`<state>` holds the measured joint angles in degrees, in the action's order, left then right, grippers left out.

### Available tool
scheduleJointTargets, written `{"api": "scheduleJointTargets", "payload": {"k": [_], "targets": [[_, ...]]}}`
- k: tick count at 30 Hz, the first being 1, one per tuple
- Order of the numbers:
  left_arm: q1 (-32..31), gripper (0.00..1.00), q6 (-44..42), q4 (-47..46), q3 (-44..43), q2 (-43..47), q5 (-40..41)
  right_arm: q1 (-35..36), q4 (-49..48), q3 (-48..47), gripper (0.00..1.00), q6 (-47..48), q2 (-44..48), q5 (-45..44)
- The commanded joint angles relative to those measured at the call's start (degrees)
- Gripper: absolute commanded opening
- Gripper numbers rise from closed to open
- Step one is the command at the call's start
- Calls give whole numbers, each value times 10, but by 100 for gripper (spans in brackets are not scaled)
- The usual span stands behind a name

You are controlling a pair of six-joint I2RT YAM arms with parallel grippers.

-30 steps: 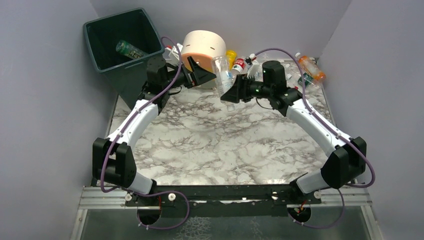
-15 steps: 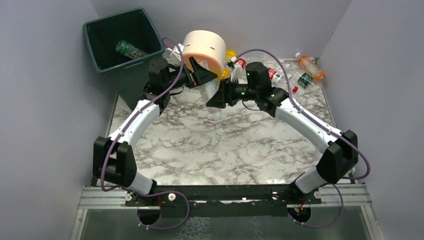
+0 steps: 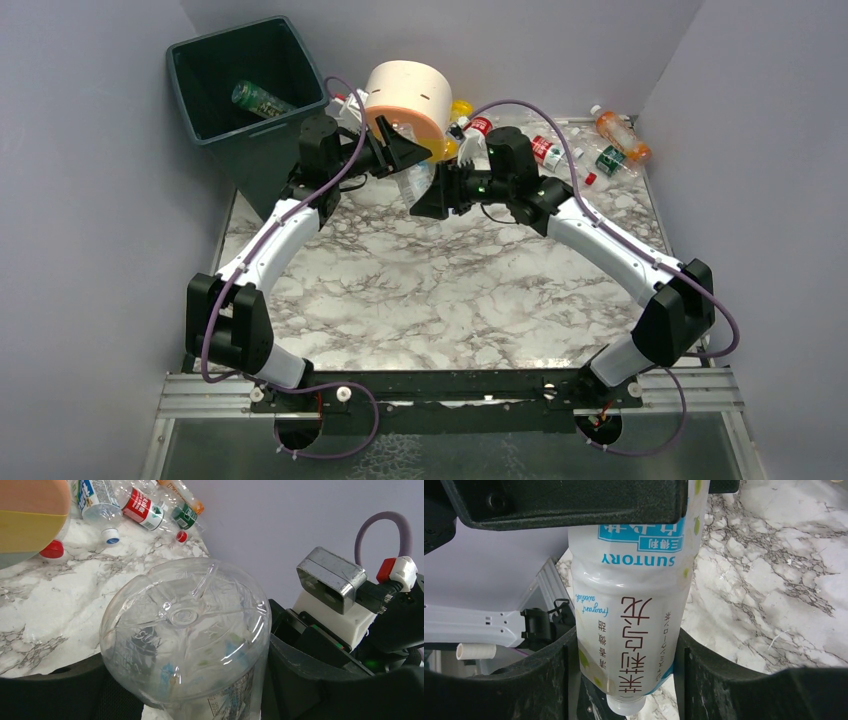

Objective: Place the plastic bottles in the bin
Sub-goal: Place the plastic bottle in the trash bin.

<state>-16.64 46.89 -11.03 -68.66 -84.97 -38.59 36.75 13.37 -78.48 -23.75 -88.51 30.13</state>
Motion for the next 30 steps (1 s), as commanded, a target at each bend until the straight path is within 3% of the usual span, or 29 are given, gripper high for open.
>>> {"api": "scheduleJointTargets", "payload": {"k": [1,3,5,7,13,18,30], "targets": [[-4,51,-39,34,-18,-6,25,0,-9,-16,58,-3,10,-25],[-4,51,-48,48,-27,-8,29,0,-5,-17,68,-3,18,-25],[-3,50,-66,74,-50,-12,38,0,5,-22,87,-1,28,-26],[0,50,-87,102,-77,-18,48,-1,22,-27,100,6,42,-35],[35,50,-119,154,-162,-45,50,-1,76,-45,100,33,83,-73],[103,49,-137,202,-256,-71,42,-1,119,-45,100,50,109,-132],[292,49,-57,173,-438,-143,-25,-2,114,0,99,50,109,-157]]}}
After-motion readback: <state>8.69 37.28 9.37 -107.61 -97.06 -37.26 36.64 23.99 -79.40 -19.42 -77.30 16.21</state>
